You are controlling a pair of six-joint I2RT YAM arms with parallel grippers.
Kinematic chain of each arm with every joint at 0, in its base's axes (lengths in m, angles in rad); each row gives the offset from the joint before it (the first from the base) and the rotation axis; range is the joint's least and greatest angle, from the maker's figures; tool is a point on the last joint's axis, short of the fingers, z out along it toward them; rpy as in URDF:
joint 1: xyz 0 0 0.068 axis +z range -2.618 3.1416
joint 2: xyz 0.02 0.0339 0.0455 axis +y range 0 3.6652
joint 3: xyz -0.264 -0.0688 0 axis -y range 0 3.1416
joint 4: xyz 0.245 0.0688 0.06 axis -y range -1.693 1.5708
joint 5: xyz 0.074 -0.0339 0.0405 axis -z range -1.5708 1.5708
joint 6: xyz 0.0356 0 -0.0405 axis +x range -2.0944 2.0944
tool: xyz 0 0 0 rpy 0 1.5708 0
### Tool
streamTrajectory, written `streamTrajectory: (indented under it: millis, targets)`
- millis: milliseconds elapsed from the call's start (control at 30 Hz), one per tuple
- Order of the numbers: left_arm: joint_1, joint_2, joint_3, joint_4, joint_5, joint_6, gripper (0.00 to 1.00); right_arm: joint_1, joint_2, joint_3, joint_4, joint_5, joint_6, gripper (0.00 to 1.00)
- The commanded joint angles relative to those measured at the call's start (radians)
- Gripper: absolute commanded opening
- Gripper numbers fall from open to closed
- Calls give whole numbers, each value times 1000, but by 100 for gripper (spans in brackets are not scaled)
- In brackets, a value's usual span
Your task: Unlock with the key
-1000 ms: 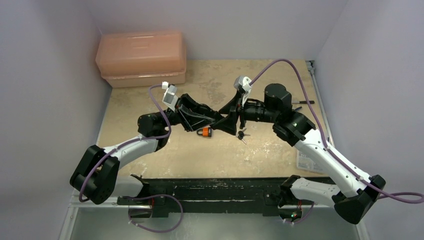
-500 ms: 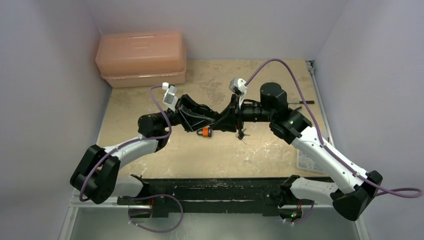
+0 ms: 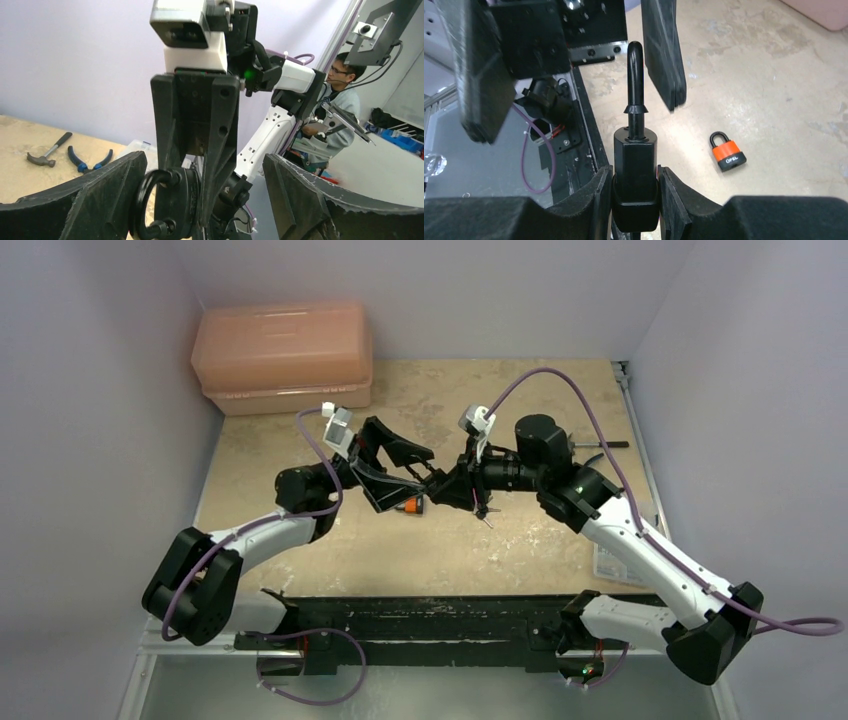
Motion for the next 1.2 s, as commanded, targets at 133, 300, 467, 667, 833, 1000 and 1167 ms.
streamTrajectory:
  millis: [133,300,467,667,833,1000,1167]
  targets:
    - [19,9,-17,285,-55,-14,88,0,-61,-3,72,36,9,0]
    - [19,35,-33,285,-107,-20,73,0,-49,7,74,33,5,0]
    - [19,65,-32,282,-134,-43,54,-1,-41,10,76,27,2,0]
    - [19,77,-20,225,-135,-44,18,0,-38,10,74,29,-2,0]
    - [19,77,-10,167,-128,-41,0,-1,-41,11,83,71,-6,0]
    - [19,77,13,67,-127,-35,0,1,-48,13,85,193,-14,0]
    - [18,77,22,-40,-144,-4,0,12,-34,7,89,402,-7,0]
